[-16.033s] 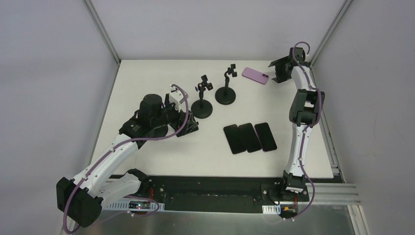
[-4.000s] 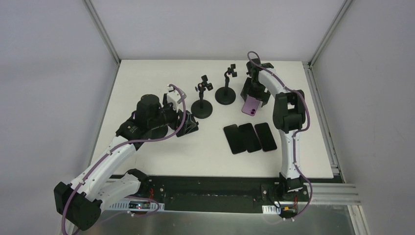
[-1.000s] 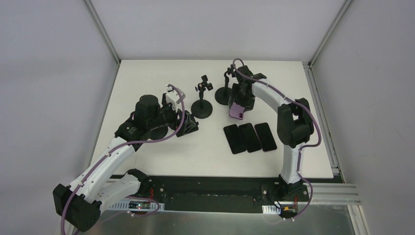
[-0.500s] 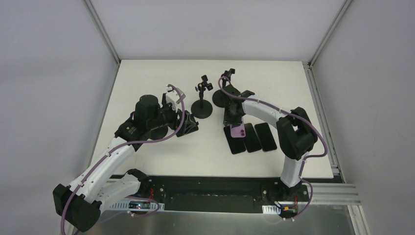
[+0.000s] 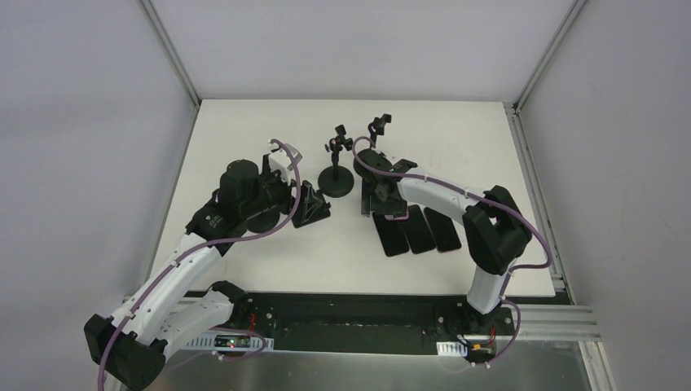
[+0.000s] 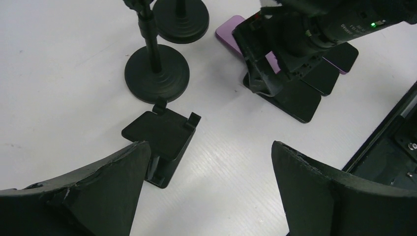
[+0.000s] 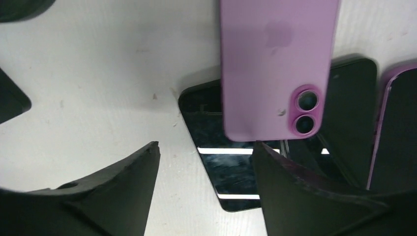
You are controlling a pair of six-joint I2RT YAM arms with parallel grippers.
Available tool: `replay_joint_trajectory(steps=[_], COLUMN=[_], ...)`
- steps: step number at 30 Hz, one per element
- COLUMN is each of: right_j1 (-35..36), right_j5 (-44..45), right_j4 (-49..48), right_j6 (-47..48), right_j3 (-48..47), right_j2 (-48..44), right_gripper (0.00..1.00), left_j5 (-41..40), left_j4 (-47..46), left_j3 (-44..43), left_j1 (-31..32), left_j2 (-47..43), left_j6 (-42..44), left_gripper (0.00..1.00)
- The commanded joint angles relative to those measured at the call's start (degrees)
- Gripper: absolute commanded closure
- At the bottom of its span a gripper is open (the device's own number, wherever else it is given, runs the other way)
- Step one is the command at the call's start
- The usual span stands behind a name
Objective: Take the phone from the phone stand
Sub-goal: Pick up the phone at the center of the board.
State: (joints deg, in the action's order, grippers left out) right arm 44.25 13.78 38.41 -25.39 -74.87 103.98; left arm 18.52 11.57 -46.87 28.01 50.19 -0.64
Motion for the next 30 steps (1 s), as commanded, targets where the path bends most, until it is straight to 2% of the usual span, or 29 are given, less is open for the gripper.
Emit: replay_joint_trajectory(steps=[1,4,8,17,30], right_j1=[-4.1,-7.3,-10.4,-14.2,-15.1], right_j5=[2.6,1.1,-0.9,-3.3,-8.1], right_j4=[2.2,2.3,3.6,4.3,1.3], right_j6=[2.9,5.1,8.0,12.1,13.3], right_j3=[-1.4,-2.4,-6.9,-14.2,-12.0], right_j2=[-4.7,-4.5,-1.3,6.7,11.9], right_gripper=[0.22,0.10,0.02,0.01,0.01], left_j5=[-4.8,-4.7,-6.5,-7.8,-8.1], left_j4=[0.1,0.2,0.3,0.6,0.9], left_j3=[1.1,2.7,4.3,5.3,5.7], left_j1=[-0.6,-0.6,-0.6,-0.6,-0.6], left_j2=[-2.2,-4.2,-6.0,-7.2,-7.1], left_j6=[-4.4,-4.4,-4.1,-4.3,-3.9], left_gripper=[0.01,0.01,0.01,0.01,0.01])
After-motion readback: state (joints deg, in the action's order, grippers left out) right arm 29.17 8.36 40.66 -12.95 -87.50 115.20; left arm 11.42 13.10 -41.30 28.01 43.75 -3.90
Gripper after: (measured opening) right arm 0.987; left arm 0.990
